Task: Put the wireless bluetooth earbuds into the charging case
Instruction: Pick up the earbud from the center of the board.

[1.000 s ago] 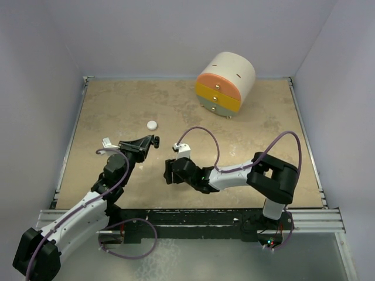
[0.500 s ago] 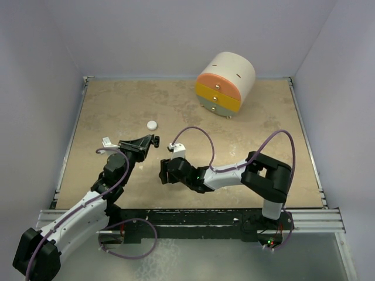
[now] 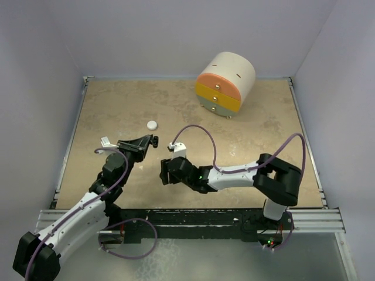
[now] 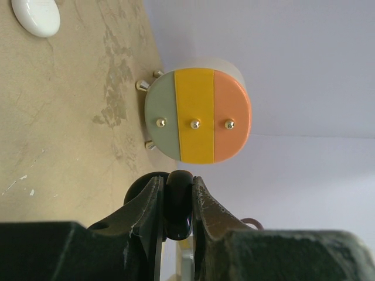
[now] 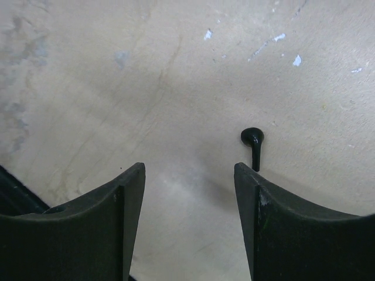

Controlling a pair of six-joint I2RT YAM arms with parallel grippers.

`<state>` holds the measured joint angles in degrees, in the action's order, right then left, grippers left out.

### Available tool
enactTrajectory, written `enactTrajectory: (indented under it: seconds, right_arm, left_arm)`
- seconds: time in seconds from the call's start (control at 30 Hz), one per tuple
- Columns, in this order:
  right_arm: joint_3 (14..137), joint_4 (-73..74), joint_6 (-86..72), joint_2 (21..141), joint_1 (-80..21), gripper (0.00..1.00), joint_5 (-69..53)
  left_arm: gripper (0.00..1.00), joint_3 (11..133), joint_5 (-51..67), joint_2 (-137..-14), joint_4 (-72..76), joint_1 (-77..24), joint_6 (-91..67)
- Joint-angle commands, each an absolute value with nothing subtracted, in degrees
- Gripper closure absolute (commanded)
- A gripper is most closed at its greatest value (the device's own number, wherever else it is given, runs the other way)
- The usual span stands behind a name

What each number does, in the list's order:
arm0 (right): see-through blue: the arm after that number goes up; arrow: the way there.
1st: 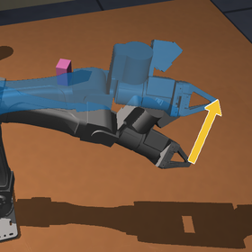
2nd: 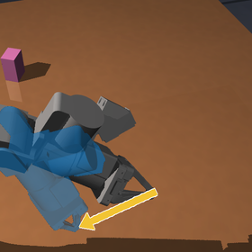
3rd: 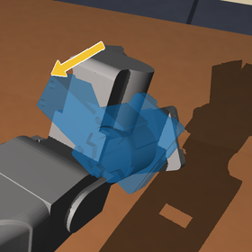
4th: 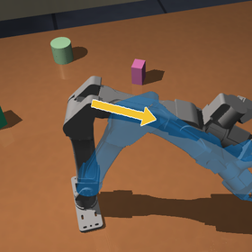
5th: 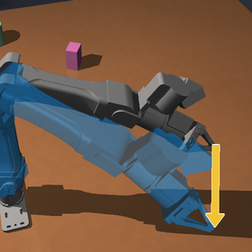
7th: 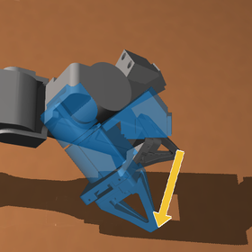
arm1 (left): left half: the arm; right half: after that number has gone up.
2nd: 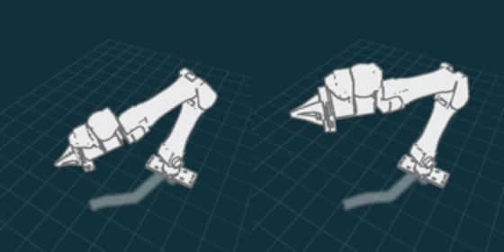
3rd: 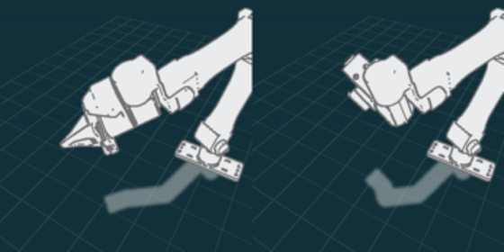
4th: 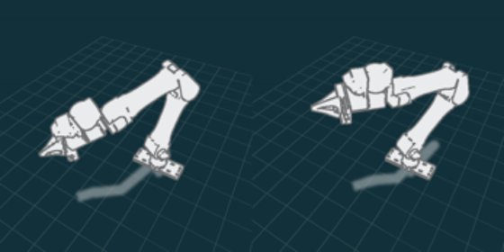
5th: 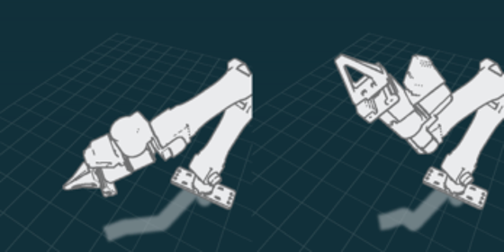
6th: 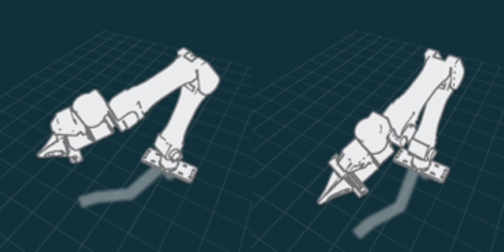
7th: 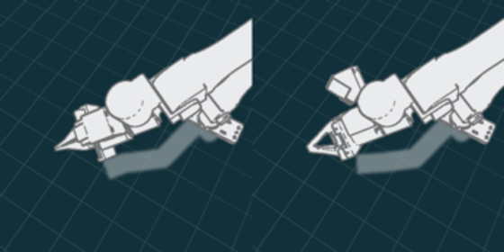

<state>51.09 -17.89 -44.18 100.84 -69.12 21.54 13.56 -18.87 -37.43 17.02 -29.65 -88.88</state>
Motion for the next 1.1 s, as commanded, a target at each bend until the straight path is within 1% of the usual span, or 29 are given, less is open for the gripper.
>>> enactTrajectory:
  seconds: [0.0,0.17,0.47,0.7,1.07]
  right_arm:
    - [54.35,-12.23,-42.66,94.99,-69.58,0.35,24.56]
    - [55.56,-9.12,-41.62,95.69,-69.53,0.36,25.05]
    - [59.34,-2.30,-41.89,101.30,-69.58,0.37,30.63]
    - [61.25,-1.71,-41.01,103.58,-69.10,0.37,31.54]
    - [62.10,-2.79,-39.51,106.94,-67.37,0.41,29.93]
  left_arm:
    - [1.00,16.91,-21.08,-35.73,14.34,-29.36,-87.76]
    - [1.00,17.06,-21.49,-34.66,13.06,-29.36,-87.44]
    - [1.00,14.94,-20.19,-35.73,15.77,-29.36,-88.26]
    - [1.00,14.31,-19.51,-35.76,17.01,-29.36,-88.63]
    - [1.00,13.32,-19.34,-36.05,18.28,-29.36,-89.07]
